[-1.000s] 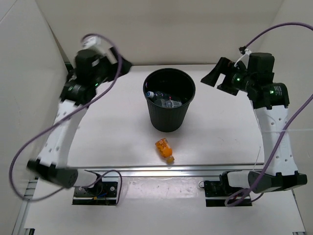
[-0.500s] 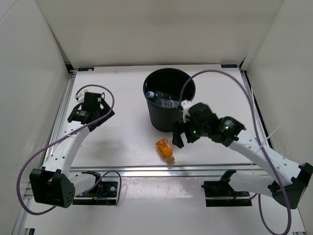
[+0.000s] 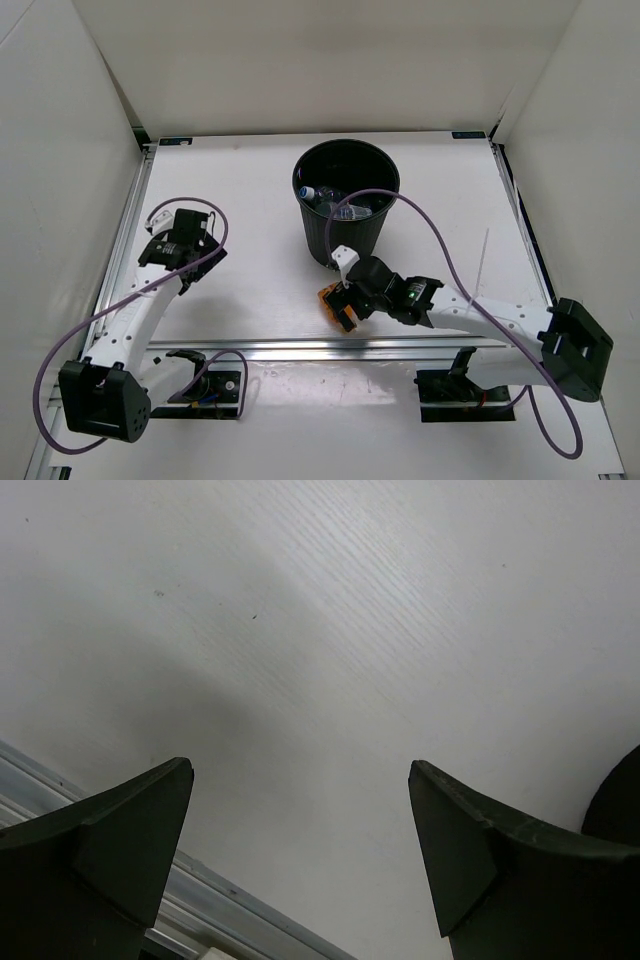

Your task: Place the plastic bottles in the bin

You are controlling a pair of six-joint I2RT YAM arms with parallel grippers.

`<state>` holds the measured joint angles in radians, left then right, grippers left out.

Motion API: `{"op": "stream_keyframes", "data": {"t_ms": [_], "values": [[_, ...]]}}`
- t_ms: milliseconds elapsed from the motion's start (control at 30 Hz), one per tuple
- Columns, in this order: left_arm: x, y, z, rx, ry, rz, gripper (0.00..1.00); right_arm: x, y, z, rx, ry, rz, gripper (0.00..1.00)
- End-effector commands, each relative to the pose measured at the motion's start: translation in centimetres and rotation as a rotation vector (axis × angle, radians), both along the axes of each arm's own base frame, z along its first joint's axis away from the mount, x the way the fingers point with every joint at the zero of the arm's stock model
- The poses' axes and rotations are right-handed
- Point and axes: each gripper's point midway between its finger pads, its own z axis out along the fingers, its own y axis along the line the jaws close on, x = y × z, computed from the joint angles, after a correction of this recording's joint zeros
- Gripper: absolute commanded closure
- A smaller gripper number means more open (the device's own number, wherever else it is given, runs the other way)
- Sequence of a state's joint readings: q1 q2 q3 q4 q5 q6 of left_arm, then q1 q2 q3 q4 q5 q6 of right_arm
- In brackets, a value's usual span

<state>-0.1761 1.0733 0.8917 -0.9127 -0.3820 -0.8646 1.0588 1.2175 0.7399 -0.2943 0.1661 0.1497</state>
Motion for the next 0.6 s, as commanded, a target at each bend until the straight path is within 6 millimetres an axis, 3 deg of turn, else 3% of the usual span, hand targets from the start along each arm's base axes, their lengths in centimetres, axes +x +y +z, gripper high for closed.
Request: {"op": "stream_keyframes", "data": {"t_ms": [0, 233, 367, 467, 533, 567], "values": [[-1.3, -0.1, -0.9, -0.019, 0.035, 0.013, 0.0, 1.9, 3.4, 1.9, 0.194, -0.09, 0.039, 0.0], [-2.4, 0.0, -1.5, -0.008, 0.068, -0.022, 0.0, 1.5, 5.5, 0.0, 0.207, -0.001, 0.081, 0.0], [-2.7, 0.1, -1.7, -0.002, 0.074, -0.031, 0.0, 1.5, 5.7, -2.5, 0.128, 0.077, 0.074, 0.08], [-2.9, 0.2, -1.8, 0.002, 0.075, -0.038, 0.0, 1.0, 5.2, -3.4, 0.08, 0.145, 0.071, 0.25], [-2.9, 0.5, -1.6, 0.019, 0.063, -0.028, 0.0, 0.4, 4.6, -3.8, 0.06, 0.167, 0.074, 0.45], [-3.1, 0.6, -1.7, 0.019, 0.063, -0.028, 0.0, 0.1, 4.2, -3.8, 0.055, 0.171, 0.074, 0.48]]}}
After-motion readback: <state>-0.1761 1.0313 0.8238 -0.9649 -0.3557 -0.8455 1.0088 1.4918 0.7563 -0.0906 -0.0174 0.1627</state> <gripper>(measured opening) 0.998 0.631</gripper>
